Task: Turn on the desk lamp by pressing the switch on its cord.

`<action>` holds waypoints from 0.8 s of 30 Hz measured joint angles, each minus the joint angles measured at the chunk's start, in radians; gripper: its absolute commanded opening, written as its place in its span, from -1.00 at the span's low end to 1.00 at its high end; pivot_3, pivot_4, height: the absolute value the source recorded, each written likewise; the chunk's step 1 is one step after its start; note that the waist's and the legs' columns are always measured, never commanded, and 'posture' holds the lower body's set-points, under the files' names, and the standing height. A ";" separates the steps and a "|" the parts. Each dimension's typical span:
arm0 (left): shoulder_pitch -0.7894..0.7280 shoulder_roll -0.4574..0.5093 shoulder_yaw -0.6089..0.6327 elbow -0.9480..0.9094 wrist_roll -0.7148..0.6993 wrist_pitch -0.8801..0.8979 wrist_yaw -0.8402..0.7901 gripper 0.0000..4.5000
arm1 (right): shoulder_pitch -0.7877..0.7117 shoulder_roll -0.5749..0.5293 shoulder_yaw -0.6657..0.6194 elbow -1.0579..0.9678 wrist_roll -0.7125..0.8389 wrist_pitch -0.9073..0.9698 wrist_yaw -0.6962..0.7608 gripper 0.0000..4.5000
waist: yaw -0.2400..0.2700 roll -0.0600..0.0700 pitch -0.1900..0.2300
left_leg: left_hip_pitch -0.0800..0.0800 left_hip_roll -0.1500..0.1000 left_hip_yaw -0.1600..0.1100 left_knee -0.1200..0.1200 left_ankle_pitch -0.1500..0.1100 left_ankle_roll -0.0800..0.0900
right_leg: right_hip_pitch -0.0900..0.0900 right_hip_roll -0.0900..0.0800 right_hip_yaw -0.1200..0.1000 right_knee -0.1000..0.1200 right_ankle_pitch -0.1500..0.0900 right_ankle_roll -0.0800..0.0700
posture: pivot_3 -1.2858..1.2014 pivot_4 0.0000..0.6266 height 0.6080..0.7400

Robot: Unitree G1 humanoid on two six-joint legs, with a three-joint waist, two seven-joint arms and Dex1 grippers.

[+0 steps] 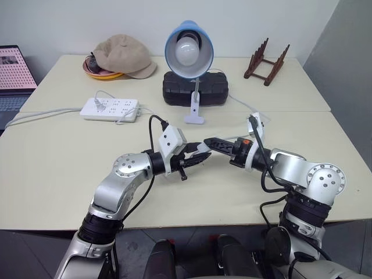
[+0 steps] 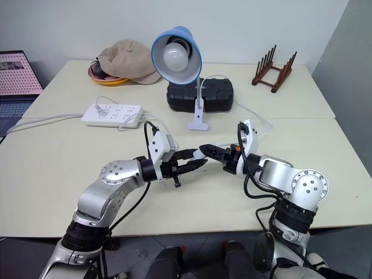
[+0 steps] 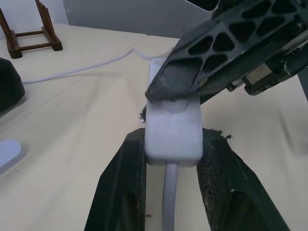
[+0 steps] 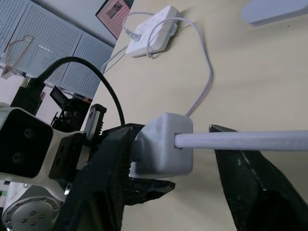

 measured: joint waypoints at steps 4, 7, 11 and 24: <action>0.000 0.003 0.000 0.000 0.000 0.001 -0.001 -0.52 | 0.004 -0.009 0.022 -0.001 0.025 -0.016 0.001 -0.49 | 0.000 0.000 0.000 | 0.000 0.000 0.000 -0.002 0.000 0.000 | 0.000 0.000 0.000 -0.001 0.000 0.000 | 0.03 -0.52 1.00; 0.000 0.003 0.000 0.000 -0.001 0.001 -0.004 -0.52 | 0.010 -0.023 0.045 -0.001 0.051 -0.032 -0.001 -0.68 | 0.000 0.000 0.000 | 0.000 0.000 0.000 -0.003 0.000 0.000 | 0.000 0.000 0.000 -0.002 0.000 0.000 | 0.03 -0.52 1.00; 0.000 0.003 0.000 0.002 0.001 0.001 -0.003 -0.52 | 0.016 -0.050 0.084 -0.003 0.057 -0.059 0.000 -0.73 | 0.000 0.000 0.000 | -0.001 0.000 0.000 -0.004 0.000 0.000 | -0.001 0.000 0.000 -0.004 0.000 0.000 | 0.03 -0.52 1.00; 0.000 -0.001 -0.008 0.004 0.002 0.006 -0.001 -0.52 | 0.034 -0.191 0.250 -0.052 0.041 -0.174 0.056 -0.73 | 0.000 0.000 0.000 | -0.001 0.000 0.000 -0.010 0.000 0.000 | -0.002 0.000 0.000 -0.006 0.000 0.001 | 0.03 -0.52 1.00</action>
